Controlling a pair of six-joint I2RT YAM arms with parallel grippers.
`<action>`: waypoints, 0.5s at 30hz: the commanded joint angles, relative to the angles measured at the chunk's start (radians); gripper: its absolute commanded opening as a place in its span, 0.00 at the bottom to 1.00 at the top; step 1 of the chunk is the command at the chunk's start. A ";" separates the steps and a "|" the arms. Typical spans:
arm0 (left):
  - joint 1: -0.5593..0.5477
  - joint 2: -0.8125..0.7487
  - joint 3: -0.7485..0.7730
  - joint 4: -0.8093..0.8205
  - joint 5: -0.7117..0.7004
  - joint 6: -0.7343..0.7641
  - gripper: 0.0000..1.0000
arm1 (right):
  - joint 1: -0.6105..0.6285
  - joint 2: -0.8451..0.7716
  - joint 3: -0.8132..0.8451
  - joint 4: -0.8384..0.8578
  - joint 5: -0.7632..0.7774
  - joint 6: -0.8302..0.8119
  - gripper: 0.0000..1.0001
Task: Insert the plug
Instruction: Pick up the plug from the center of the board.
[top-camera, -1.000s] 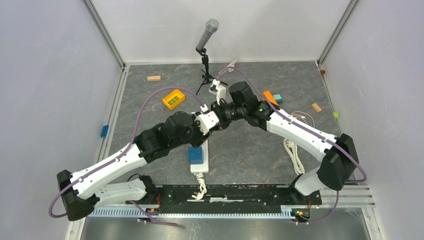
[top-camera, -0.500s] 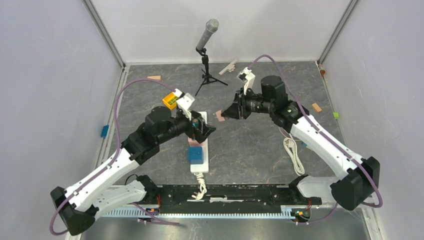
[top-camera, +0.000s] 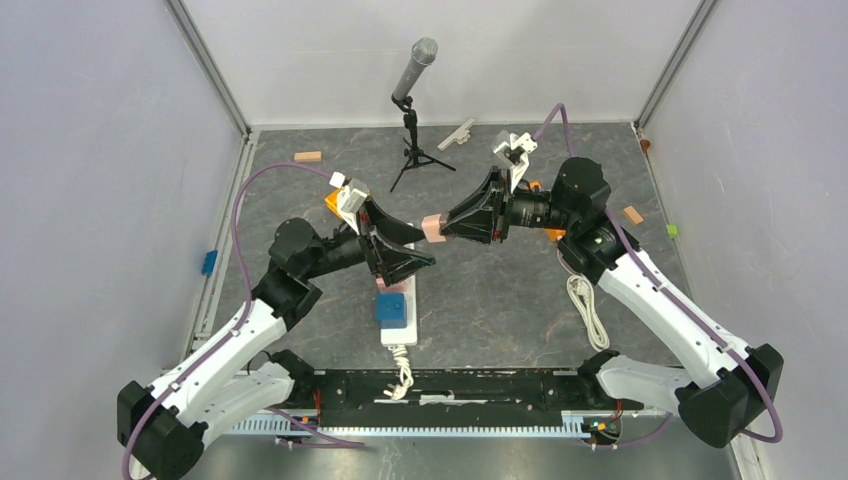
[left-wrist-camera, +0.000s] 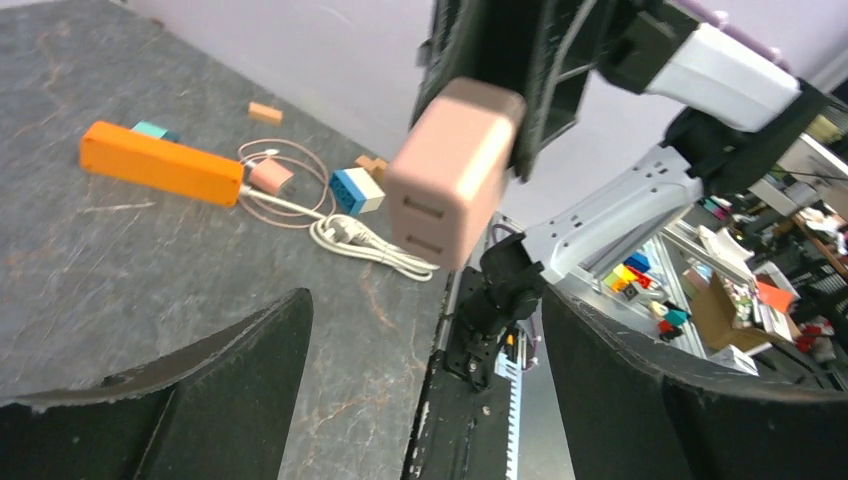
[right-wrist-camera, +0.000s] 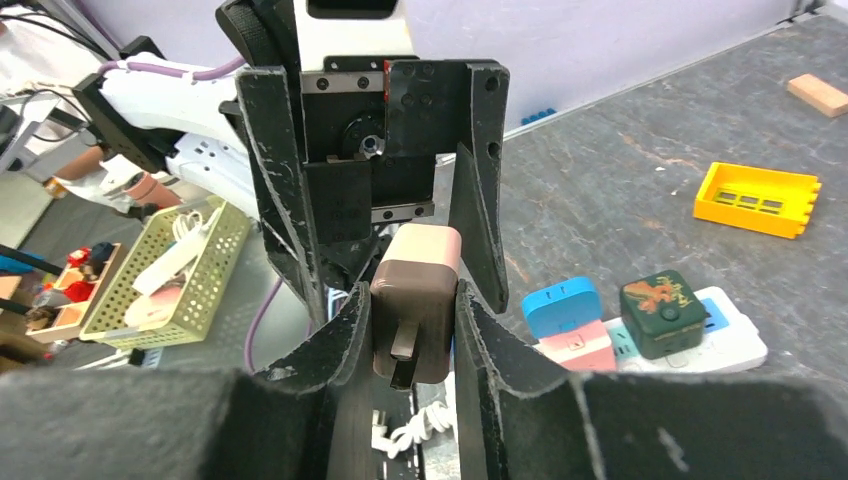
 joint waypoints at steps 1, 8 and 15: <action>0.000 0.011 0.021 0.166 0.085 -0.085 0.89 | 0.007 -0.008 -0.028 0.150 -0.048 0.079 0.00; -0.008 0.034 0.030 0.198 0.064 -0.091 0.77 | 0.024 0.008 -0.037 0.167 -0.052 0.097 0.00; -0.015 0.057 0.018 0.292 0.032 -0.114 0.66 | 0.052 0.015 -0.052 0.161 -0.045 0.091 0.00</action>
